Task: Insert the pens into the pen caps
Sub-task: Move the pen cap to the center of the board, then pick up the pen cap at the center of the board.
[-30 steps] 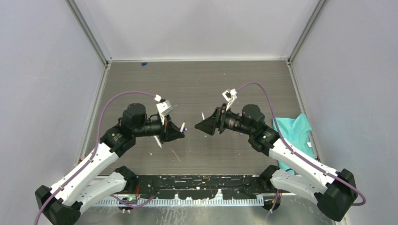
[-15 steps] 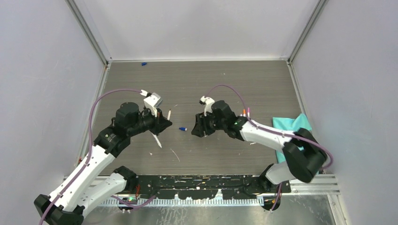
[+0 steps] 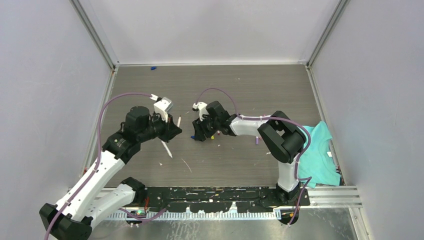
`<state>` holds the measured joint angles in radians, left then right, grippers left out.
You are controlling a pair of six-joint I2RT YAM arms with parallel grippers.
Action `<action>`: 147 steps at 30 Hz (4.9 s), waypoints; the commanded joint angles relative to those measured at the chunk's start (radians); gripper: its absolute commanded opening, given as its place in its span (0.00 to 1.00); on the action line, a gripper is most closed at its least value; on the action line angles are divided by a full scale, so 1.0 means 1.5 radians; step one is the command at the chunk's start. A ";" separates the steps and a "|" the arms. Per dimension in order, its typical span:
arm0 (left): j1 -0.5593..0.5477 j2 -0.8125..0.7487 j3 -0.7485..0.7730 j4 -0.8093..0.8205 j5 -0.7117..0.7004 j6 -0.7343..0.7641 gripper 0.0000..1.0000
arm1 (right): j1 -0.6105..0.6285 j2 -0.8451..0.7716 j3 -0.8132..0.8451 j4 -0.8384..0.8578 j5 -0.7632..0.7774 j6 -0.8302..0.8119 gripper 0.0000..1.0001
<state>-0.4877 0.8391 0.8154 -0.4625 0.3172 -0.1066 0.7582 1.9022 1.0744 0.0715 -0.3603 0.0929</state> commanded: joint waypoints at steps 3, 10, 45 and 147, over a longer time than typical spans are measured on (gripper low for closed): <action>0.005 -0.003 0.029 0.022 0.011 0.009 0.00 | 0.019 0.031 0.034 0.034 -0.001 -0.077 0.59; 0.005 -0.003 0.029 0.023 0.010 0.007 0.00 | 0.052 0.017 0.017 -0.007 0.063 -0.127 0.55; 0.005 -0.035 0.031 0.025 0.018 0.005 0.00 | 0.127 -0.258 -0.217 -0.144 0.172 0.003 0.19; 0.005 -0.077 -0.116 0.305 -0.008 -0.194 0.00 | 0.177 -0.153 -0.041 -0.355 0.461 0.457 0.01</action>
<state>-0.4839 0.6949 0.7288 -0.2691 0.3004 -0.3370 1.0389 1.7382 1.0355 -0.4999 0.3283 0.8101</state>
